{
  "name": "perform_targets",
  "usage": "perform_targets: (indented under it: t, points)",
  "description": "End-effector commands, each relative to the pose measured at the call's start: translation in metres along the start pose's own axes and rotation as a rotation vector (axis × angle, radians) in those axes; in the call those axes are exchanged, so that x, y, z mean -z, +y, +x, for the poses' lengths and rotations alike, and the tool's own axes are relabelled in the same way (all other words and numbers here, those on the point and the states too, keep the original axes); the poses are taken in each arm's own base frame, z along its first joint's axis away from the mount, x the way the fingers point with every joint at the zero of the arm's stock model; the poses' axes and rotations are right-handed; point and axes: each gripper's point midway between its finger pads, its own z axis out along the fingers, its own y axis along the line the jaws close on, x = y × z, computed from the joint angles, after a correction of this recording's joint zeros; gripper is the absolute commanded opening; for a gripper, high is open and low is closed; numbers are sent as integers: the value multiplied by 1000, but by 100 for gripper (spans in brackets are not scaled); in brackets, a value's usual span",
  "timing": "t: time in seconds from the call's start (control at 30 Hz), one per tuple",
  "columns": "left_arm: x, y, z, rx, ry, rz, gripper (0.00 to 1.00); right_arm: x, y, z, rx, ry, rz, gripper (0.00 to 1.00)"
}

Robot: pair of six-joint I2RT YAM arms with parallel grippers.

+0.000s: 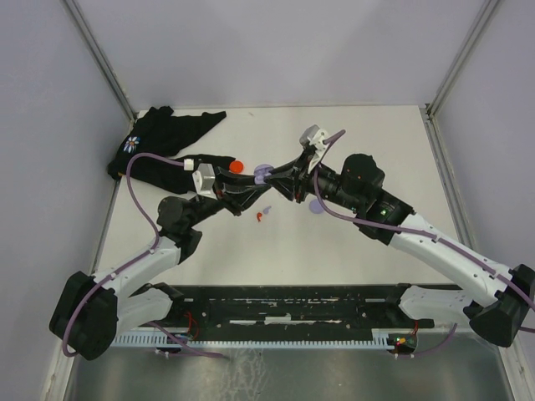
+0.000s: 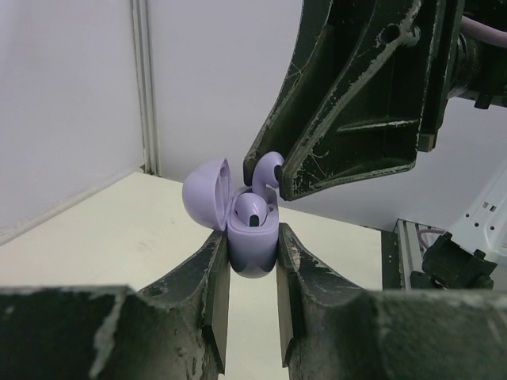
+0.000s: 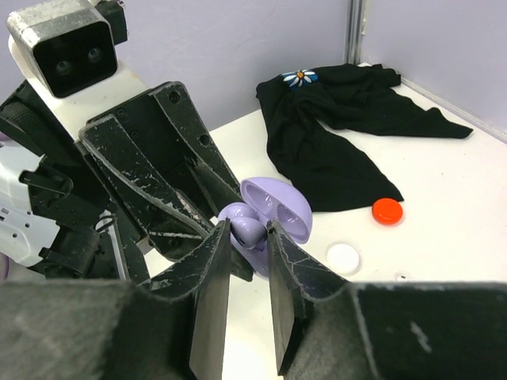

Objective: Insert the wireless bluetooth earbuds into the charging case
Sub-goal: Place the earbud in the charging case.

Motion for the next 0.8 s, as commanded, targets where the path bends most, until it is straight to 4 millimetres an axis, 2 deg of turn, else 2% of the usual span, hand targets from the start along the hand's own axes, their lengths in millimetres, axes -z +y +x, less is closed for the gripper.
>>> perform_targets:
  t: [0.0,0.3,0.57,0.77]
  points:
    - [-5,-7,-39,-57,-128,20,3,5,-1,13,13,44,5,32]
    - [-3,-10,-34,-65,-111,34,3,11,-18,5,16,23,116,47]
    - [0,-12,-32,-86,-92,30,3,20,-34,5,19,21,214,52]
    - [3,-12,-21,-106,-47,39,3,23,-28,2,32,40,168,58]
